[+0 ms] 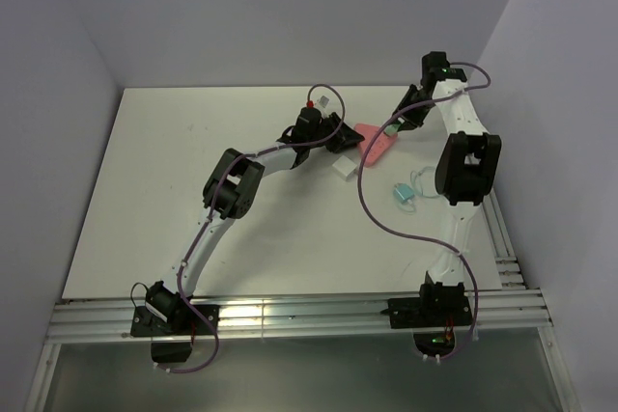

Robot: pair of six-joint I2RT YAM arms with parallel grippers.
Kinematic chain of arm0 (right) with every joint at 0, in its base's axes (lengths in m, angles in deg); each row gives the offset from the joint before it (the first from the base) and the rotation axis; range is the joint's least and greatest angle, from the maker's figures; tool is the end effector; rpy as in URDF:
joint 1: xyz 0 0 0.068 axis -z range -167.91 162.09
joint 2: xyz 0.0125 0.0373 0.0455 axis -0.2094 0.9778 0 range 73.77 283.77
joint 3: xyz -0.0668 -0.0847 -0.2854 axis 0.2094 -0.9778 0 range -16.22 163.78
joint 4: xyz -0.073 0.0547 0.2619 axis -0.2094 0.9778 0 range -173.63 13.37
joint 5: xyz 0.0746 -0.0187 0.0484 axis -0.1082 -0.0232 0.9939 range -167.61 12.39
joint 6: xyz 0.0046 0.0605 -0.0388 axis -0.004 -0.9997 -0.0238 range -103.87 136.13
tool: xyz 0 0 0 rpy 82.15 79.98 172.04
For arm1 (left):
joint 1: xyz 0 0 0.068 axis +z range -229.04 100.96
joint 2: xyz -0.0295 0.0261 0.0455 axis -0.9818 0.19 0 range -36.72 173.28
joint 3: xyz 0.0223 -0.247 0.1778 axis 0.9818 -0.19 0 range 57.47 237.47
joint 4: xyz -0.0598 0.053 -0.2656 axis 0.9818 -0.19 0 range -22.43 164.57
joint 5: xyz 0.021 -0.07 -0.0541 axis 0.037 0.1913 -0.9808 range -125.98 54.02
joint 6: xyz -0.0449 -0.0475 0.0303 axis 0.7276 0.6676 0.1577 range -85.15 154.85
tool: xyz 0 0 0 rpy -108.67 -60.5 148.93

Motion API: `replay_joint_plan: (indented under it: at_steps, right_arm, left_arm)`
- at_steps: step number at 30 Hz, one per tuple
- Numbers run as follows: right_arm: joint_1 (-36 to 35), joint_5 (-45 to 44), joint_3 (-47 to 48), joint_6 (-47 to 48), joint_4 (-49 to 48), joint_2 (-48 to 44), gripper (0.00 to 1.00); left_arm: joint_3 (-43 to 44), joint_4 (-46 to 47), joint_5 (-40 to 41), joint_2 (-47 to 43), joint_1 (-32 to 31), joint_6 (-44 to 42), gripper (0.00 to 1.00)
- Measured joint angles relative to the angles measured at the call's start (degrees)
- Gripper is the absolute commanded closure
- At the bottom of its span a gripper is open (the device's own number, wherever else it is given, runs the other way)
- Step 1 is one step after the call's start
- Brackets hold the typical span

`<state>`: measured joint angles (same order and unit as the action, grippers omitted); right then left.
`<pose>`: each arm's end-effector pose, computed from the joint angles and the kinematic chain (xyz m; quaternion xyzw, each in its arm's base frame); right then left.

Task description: Insert the plug

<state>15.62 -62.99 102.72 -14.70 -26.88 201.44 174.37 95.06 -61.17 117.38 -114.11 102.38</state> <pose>0.5242 -0.0174 0.2486 0.2606 0.9340 0.1705 0.1753 0.5215 -0.3970 0.0959 -0.0940 0.7882 -0.5640 0.2277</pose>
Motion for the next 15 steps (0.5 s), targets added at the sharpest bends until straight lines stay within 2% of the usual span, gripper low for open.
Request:
replay_joint_plan:
  at_steps: [15]
  right_arm:
    - [0.11,-0.61,1.07,-0.46,0.5,2.89,1.0]
  left_arm:
    - [-0.48,0.98,0.02,-0.02,0.0,0.02,1.0]
